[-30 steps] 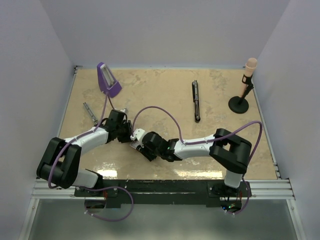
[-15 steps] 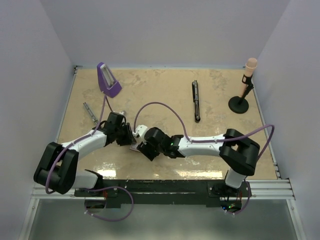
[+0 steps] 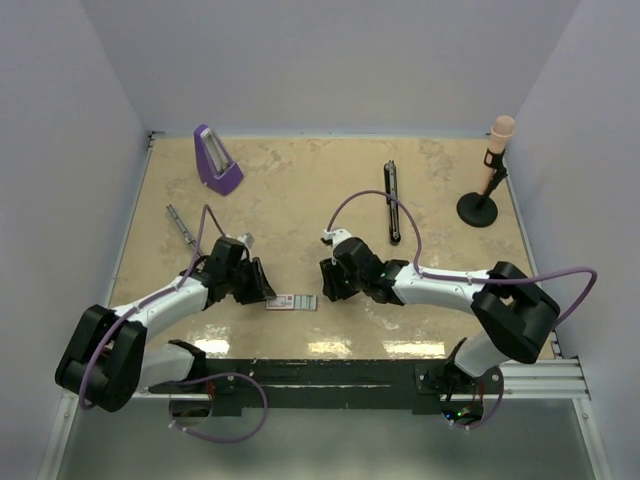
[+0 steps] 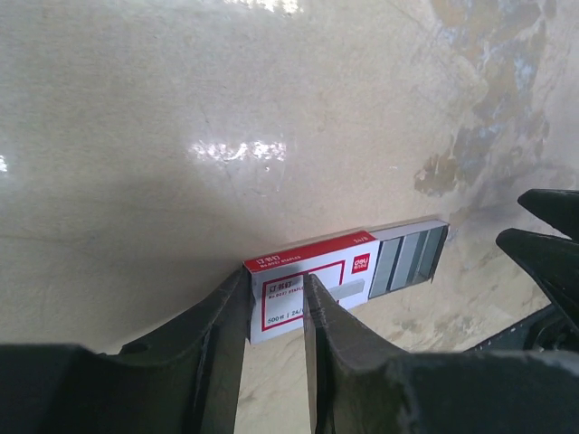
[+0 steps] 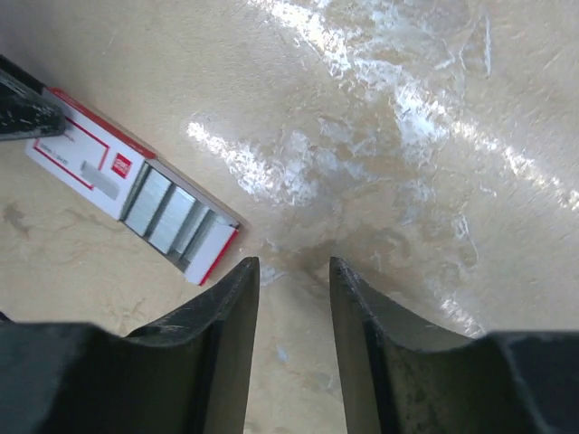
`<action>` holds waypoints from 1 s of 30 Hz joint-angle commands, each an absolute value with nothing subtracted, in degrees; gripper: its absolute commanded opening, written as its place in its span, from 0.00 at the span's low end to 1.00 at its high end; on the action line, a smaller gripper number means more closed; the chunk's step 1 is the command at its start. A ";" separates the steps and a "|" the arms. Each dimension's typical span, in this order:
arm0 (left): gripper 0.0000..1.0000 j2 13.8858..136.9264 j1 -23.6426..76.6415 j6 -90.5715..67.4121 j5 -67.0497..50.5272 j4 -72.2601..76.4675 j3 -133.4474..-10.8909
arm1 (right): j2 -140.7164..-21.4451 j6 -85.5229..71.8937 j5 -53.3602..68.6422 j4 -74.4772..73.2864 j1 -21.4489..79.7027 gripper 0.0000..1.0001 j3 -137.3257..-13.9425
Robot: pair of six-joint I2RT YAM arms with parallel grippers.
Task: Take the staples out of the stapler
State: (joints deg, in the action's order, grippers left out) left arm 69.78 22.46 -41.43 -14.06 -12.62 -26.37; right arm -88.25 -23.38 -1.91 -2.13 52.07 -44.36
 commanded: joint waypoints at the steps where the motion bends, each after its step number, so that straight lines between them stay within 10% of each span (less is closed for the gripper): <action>1: 0.34 68.56 23.99 -43.68 -16.52 -9.84 -25.75 | -84.46 -32.50 1.65 2.72 52.21 0.38 -43.16; 30: 0.33 65.13 24.78 -43.33 -17.31 -9.67 -22.06 | -87.54 -38.58 4.22 9.40 52.03 0.33 -37.88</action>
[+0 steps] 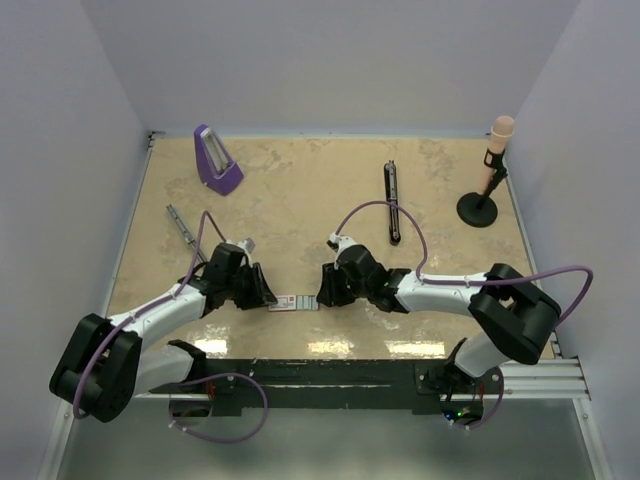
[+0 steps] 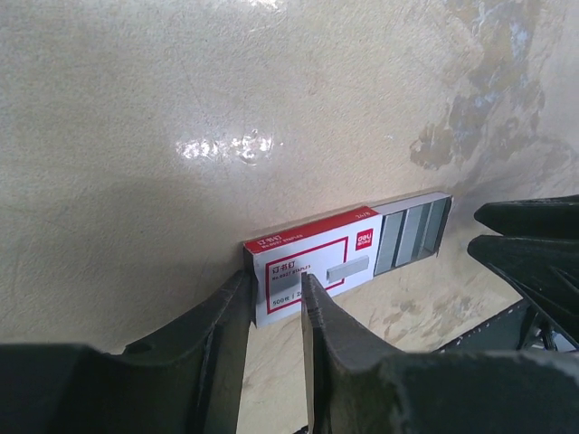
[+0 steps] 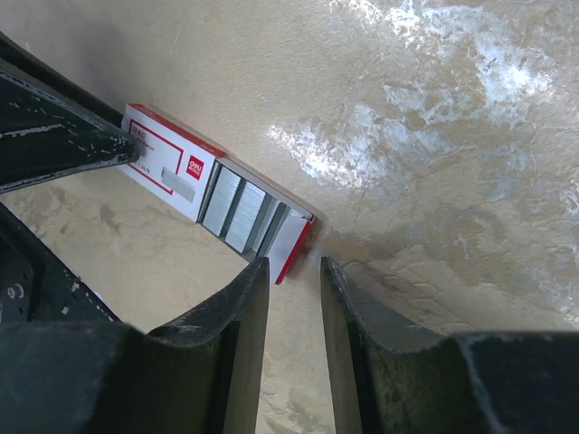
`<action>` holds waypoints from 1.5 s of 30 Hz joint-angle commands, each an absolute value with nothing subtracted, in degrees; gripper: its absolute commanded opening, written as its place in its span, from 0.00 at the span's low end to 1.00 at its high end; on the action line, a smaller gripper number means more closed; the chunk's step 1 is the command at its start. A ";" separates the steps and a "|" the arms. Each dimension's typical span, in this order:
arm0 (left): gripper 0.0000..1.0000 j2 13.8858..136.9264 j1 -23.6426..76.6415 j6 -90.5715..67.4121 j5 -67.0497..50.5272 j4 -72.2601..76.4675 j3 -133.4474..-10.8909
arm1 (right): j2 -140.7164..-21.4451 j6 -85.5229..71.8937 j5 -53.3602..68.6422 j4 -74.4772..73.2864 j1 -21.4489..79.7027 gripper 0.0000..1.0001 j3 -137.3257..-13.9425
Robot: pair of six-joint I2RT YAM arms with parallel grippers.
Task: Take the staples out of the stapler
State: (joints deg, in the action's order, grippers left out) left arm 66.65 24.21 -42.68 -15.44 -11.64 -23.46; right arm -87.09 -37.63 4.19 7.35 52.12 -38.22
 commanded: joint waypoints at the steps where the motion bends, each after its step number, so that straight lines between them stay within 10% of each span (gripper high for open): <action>1: 0.33 64.95 24.87 -43.77 -17.66 -9.06 -21.97 | -87.63 -38.58 4.13 9.58 52.12 0.33 -37.88; 45: 0.28 66.53 27.24 -45.62 -18.02 -5.01 -21.18 | -91.32 -38.58 6.50 13.53 52.91 0.18 -37.62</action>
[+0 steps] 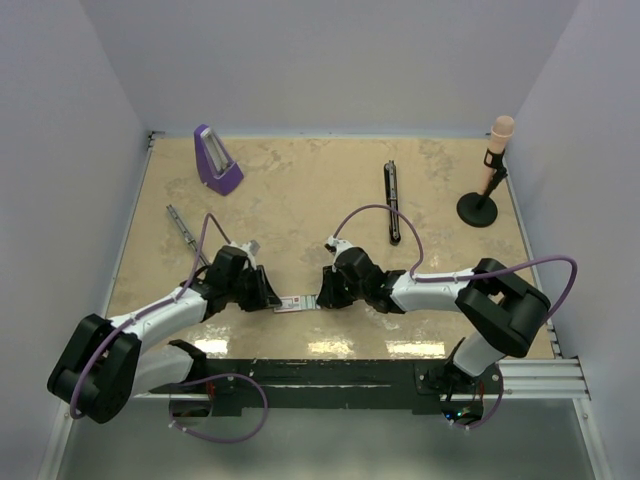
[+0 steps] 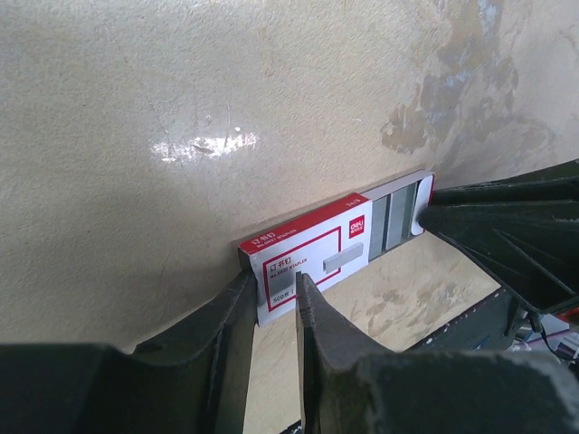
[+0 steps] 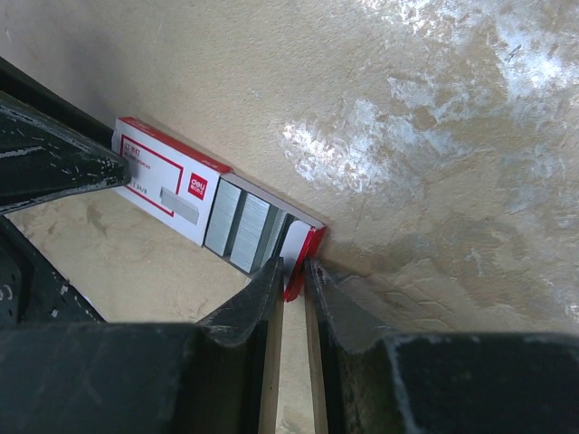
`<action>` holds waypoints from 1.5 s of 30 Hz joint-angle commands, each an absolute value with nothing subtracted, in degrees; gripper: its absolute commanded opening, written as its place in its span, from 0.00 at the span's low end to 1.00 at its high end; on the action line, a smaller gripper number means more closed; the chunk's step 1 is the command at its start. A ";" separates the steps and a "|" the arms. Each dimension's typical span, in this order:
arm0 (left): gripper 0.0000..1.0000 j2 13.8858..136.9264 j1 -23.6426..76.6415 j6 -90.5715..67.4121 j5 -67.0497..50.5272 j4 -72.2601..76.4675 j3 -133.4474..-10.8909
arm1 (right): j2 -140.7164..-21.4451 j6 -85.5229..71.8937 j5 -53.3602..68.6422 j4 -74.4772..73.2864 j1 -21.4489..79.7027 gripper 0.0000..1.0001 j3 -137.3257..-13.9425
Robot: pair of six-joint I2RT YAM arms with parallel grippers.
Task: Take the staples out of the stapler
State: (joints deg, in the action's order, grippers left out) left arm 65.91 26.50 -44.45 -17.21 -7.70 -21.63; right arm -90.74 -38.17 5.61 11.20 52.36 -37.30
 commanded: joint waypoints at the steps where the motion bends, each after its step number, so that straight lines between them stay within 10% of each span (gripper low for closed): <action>1: 0.28 66.62 27.33 -45.70 -17.93 -4.75 -21.18 | -91.23 -38.58 6.59 13.54 53.08 0.18 -37.70; 45: 0.28 69.96 32.34 -48.16 -15.03 -3.51 -22.94 | -92.81 -43.42 3.25 14.85 58.09 0.31 -39.64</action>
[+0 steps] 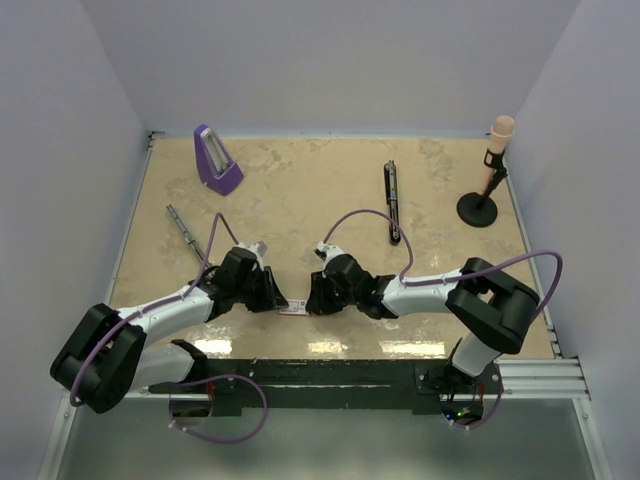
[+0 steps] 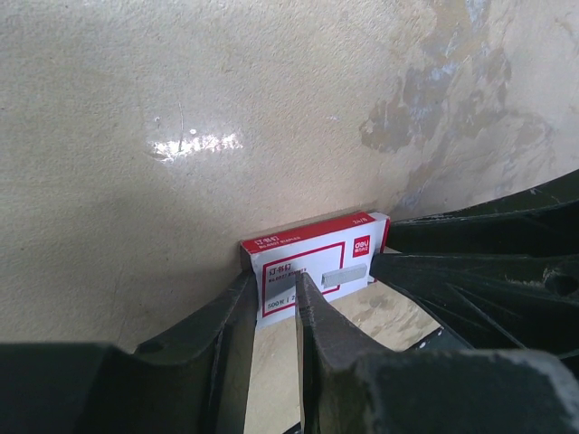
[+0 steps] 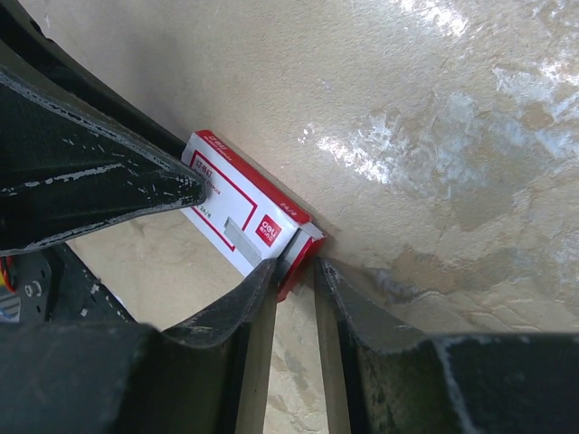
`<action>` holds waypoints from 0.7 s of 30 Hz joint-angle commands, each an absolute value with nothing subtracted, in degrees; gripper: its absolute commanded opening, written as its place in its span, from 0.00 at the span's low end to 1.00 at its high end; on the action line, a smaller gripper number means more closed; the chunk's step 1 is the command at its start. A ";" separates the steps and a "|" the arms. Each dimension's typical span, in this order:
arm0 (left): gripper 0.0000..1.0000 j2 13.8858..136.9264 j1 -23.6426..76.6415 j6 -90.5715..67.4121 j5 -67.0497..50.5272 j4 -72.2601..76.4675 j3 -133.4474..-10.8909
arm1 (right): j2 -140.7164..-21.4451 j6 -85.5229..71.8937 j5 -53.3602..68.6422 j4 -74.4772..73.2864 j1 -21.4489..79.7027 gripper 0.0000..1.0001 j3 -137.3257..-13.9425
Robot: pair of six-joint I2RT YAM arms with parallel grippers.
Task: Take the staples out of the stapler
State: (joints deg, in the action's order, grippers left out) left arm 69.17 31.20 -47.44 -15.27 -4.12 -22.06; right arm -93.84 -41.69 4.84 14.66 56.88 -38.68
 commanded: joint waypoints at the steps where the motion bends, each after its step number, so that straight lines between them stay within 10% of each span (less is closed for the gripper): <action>1: 0.28 69.96 32.26 -48.08 -15.03 -3.52 -22.85 | -92.38 -43.68 2.82 14.24 58.10 0.31 -39.46; 21: 0.27 69.26 32.34 -48.43 -14.33 -4.04 -22.94 | -89.82 -44.21 -0.09 11.77 58.01 0.34 -39.90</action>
State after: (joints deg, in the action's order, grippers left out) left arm 69.25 31.90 -47.51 -14.76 -3.95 -22.15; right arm -89.95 -43.03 0.67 9.06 57.80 -39.20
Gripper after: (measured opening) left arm 0.275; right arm 0.328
